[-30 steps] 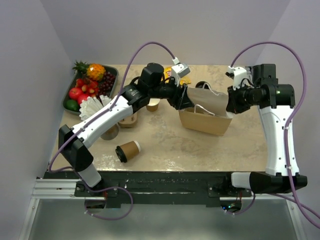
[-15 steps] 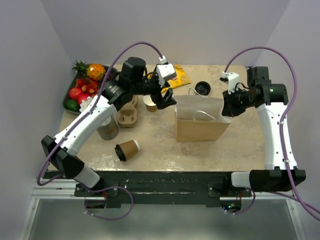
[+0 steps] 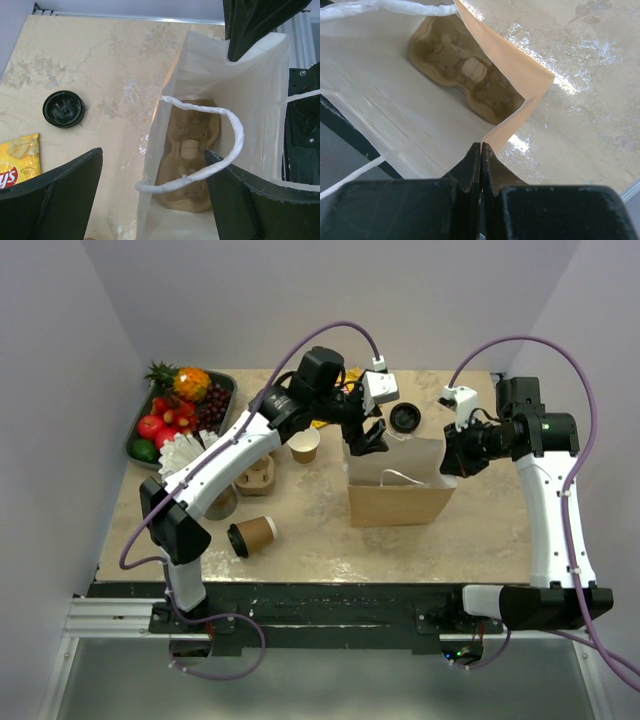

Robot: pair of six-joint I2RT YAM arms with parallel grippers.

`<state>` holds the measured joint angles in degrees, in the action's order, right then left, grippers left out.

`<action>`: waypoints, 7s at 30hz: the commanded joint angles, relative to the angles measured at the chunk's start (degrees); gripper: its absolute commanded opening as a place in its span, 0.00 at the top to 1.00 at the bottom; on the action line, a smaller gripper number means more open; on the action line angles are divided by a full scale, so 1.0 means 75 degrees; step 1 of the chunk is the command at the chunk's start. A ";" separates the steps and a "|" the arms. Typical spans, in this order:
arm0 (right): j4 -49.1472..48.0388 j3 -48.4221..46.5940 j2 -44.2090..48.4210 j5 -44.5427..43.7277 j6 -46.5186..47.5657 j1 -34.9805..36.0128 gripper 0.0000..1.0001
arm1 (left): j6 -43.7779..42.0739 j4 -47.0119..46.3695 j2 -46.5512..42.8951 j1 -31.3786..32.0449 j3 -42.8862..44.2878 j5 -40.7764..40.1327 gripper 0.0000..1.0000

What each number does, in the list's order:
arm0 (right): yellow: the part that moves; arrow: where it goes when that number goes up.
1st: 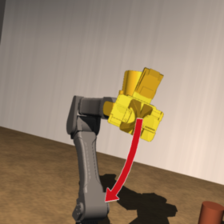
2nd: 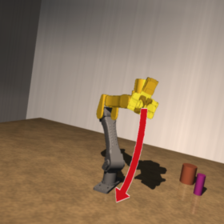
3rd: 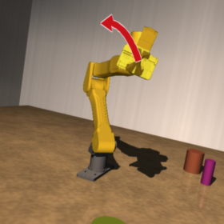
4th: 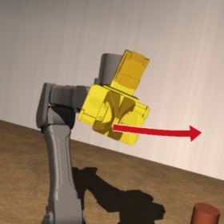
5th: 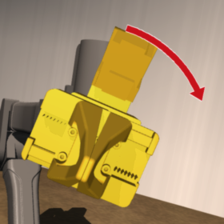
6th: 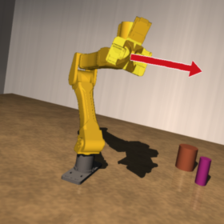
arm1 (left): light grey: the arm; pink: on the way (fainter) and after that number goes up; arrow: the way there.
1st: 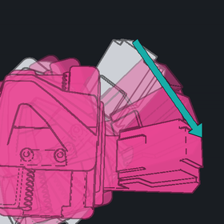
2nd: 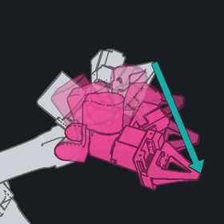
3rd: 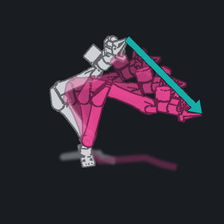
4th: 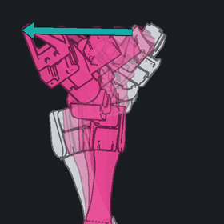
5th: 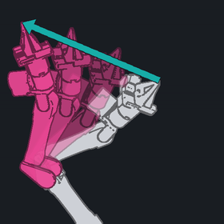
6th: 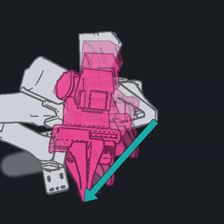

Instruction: Pack the takeout coffee

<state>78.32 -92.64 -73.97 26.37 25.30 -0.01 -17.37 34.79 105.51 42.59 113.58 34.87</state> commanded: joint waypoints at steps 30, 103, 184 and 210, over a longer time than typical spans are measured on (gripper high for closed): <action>-0.2355 -0.0914 0.1448 -0.0142 -0.1157 0.0025 0.26 | -0.0813 -0.0019 -0.1024 0.0953 -0.0493 -0.0794 1.00; -0.5416 -0.0175 0.2082 -0.0575 -0.2787 0.0013 0.24 | 0.2526 -0.1204 0.1599 0.0357 0.0676 -0.0875 0.67; -0.9704 0.2098 -0.4926 -0.0528 -0.7709 0.7337 0.41 | -0.4937 0.5393 -0.7729 -0.4741 -0.7583 -0.1545 0.13; -1.0104 0.2496 -0.5476 0.0035 -0.8002 0.6599 0.40 | -0.4365 0.2944 -0.7565 -0.4741 -0.9835 -0.1766 0.17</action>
<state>3.81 -74.59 -114.39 25.54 -33.78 50.17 -51.96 59.66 49.69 7.44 40.38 21.96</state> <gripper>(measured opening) 0.606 0.832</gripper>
